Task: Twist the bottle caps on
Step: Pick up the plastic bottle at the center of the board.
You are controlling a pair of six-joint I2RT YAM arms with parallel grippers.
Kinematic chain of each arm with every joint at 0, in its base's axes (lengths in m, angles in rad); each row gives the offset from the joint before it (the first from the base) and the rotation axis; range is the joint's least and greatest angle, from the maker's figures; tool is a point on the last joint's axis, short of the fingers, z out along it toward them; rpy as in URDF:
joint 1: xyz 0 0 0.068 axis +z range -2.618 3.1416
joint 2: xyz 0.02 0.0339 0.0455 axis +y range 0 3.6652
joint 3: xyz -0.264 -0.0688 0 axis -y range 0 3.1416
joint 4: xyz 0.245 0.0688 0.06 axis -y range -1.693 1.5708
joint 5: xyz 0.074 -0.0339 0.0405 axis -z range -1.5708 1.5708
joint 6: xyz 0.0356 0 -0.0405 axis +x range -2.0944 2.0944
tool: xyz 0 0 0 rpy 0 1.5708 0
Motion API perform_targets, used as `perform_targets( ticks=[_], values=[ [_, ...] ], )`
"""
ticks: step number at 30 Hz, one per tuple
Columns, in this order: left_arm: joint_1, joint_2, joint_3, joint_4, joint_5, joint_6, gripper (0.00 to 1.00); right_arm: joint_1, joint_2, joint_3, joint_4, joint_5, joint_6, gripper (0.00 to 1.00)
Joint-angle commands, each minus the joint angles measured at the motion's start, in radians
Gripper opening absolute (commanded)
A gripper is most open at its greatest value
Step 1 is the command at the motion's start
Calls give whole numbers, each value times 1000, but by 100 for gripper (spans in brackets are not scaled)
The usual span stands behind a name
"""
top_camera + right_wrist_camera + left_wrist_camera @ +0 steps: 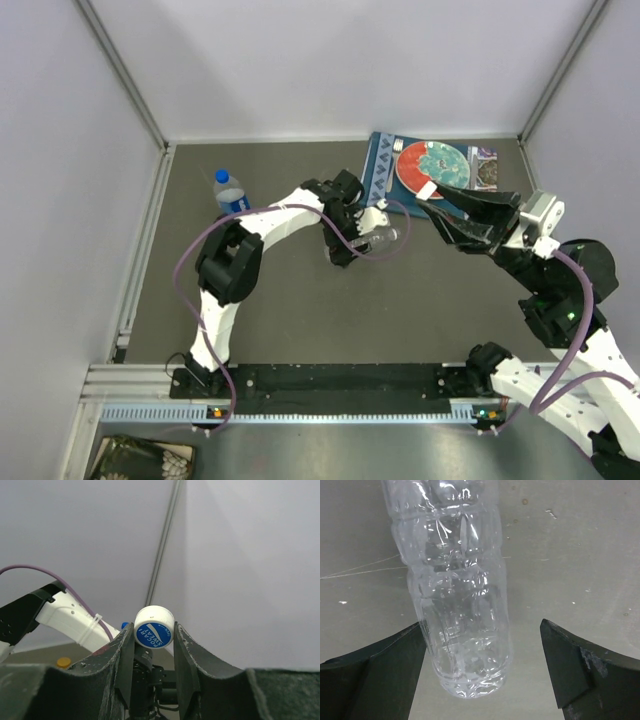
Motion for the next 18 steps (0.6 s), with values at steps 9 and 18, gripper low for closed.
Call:
perform_targets(
  ticks=[9,18],
  values=[
    [-8,69,85,59,-24,-71,98,9,14,32,11,0,38,26],
    [-6,86,29,67,-40,-39,81,9,29,55,-14,1,46,27]
  ],
)
